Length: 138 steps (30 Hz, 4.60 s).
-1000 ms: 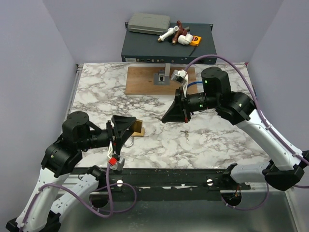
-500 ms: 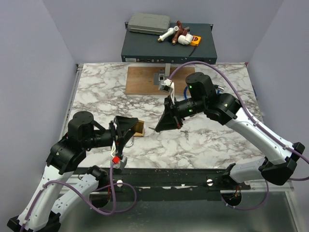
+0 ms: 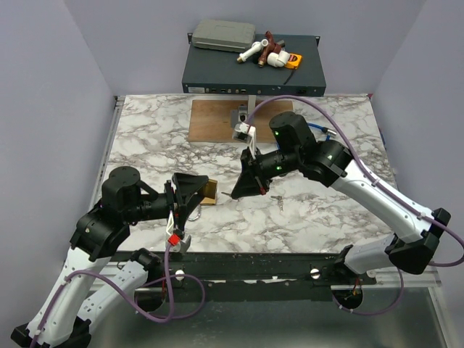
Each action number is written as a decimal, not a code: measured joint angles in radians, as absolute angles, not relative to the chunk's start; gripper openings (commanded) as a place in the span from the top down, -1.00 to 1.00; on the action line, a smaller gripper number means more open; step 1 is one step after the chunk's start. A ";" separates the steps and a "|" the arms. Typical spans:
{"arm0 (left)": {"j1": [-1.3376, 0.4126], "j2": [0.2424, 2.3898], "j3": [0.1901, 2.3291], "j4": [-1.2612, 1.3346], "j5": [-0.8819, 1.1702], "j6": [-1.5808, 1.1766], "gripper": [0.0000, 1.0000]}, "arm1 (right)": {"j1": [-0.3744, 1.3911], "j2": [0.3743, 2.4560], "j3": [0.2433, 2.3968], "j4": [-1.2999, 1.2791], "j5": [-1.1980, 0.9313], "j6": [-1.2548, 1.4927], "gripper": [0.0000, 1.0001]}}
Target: Unlock with the key
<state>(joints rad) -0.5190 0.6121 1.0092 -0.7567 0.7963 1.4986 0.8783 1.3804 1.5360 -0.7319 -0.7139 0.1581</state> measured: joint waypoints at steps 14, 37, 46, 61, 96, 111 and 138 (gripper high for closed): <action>-0.519 0.609 1.005 -0.757 0.805 1.495 1.00 | 0.891 1.407 1.564 -0.746 -0.693 0.156 0.99; -0.518 0.605 1.005 -0.758 0.821 1.493 1.00 | 0.898 1.425 1.599 -0.750 -0.684 0.155 0.99; -0.518 0.605 1.005 -0.758 0.833 1.483 1.00 | 0.898 1.427 1.601 -0.749 -0.669 0.154 0.99; -0.518 0.605 1.006 -0.759 0.844 1.477 1.00 | 0.898 1.431 1.601 -0.744 -0.668 0.151 0.99; -0.518 0.605 1.006 -0.769 0.846 1.477 1.00 | 0.903 1.386 1.562 -0.756 -0.695 0.144 0.99; -0.518 0.611 1.005 -0.769 0.846 1.477 1.00 | 0.913 1.393 1.574 -0.757 -0.718 0.136 0.99; -0.512 0.611 1.005 -0.786 0.846 1.477 1.00 | 0.918 1.450 1.636 -0.786 -0.719 0.130 0.99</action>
